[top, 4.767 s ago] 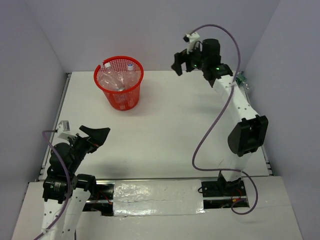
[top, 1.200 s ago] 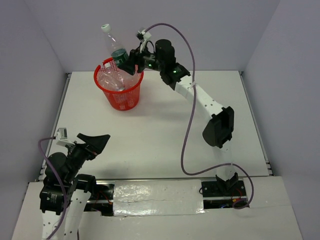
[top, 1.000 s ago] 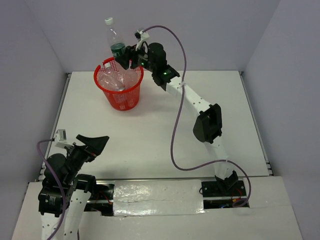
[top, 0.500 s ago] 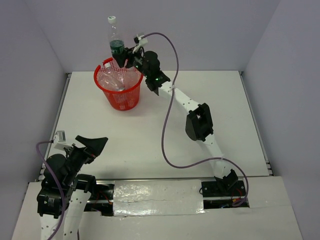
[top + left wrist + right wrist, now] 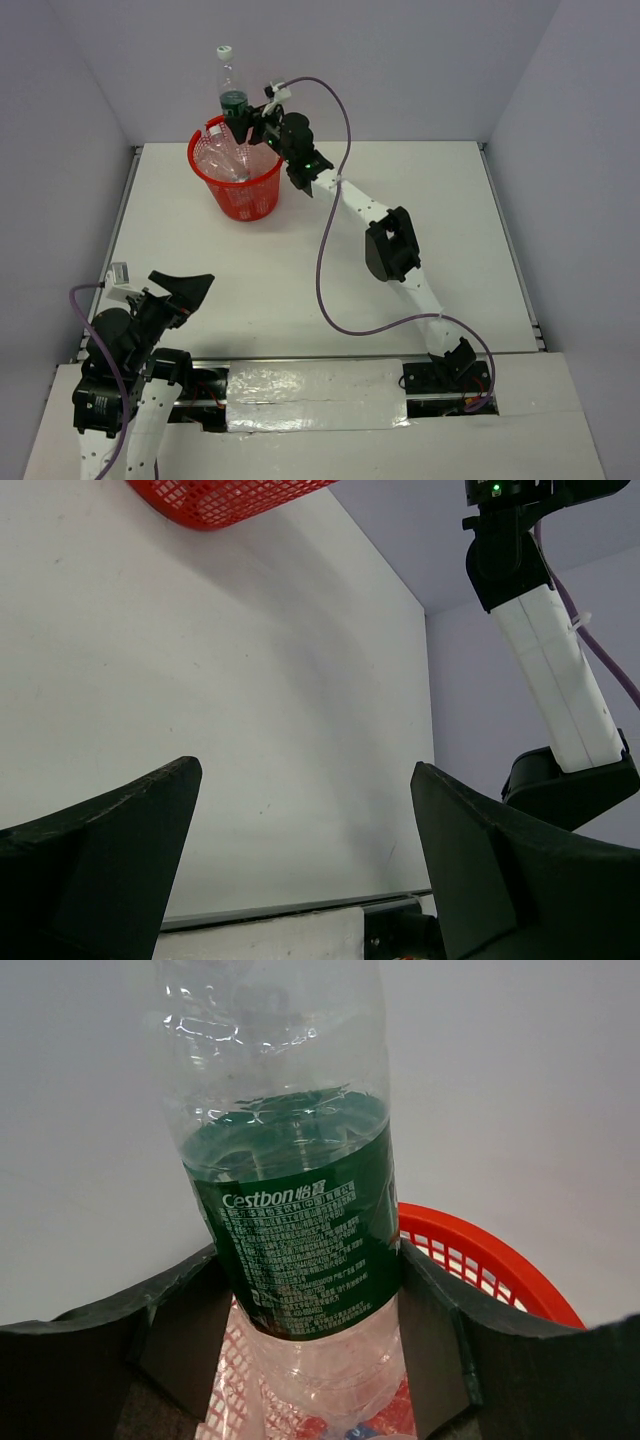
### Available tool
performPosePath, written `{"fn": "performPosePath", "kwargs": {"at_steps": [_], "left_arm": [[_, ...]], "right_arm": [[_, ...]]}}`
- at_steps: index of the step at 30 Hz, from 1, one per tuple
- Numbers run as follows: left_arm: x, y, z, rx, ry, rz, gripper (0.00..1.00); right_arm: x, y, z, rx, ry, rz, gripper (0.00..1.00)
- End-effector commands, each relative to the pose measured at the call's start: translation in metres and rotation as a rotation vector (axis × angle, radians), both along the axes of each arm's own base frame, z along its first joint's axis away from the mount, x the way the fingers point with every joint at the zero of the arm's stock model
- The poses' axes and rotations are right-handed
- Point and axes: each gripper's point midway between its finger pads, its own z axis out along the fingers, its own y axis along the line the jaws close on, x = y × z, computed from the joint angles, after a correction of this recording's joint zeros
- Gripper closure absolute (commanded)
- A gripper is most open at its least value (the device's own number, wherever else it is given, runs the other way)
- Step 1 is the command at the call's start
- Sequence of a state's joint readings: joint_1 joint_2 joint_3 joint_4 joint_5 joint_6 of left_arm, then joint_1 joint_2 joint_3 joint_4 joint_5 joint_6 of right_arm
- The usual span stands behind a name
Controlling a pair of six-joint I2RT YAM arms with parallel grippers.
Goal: Put the plastic bottles in the bin
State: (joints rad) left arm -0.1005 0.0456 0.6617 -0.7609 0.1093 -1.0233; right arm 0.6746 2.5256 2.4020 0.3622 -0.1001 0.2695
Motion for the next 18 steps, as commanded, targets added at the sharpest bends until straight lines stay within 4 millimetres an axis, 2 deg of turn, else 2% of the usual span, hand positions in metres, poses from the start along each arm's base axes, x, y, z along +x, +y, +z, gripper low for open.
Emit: {"fn": "performPosePath", "kwargs": {"at_steps": [1, 4, 8, 16, 18], "left_arm": [[0.001, 0.002, 0.018, 0.003, -0.043, 0.008, 0.01], [0.001, 0.001, 0.019, 0.001, -0.046, 0.008, 0.01], [0.002, 0.001, 0.017, 0.000, -0.046, 0.008, 0.01], [0.003, 0.001, 0.021, -0.004, -0.061, 0.005, 0.01], [0.003, 0.000, 0.020, -0.005, -0.060, 0.004, 0.01]], "right_arm": [[-0.008, 0.009, 0.015, 0.050, -0.056, 0.005, 0.33], [-0.010, 0.010, 0.012, 0.041, -0.052, 0.007, 0.23], [-0.008, 0.008, 0.010, 0.030, -0.054, -0.002, 0.19], [-0.013, 0.007, 0.008, -0.013, -0.059, 0.001, 0.18], [-0.018, 0.002, 0.023, -0.011, -0.090, 0.005, 0.17]]}}
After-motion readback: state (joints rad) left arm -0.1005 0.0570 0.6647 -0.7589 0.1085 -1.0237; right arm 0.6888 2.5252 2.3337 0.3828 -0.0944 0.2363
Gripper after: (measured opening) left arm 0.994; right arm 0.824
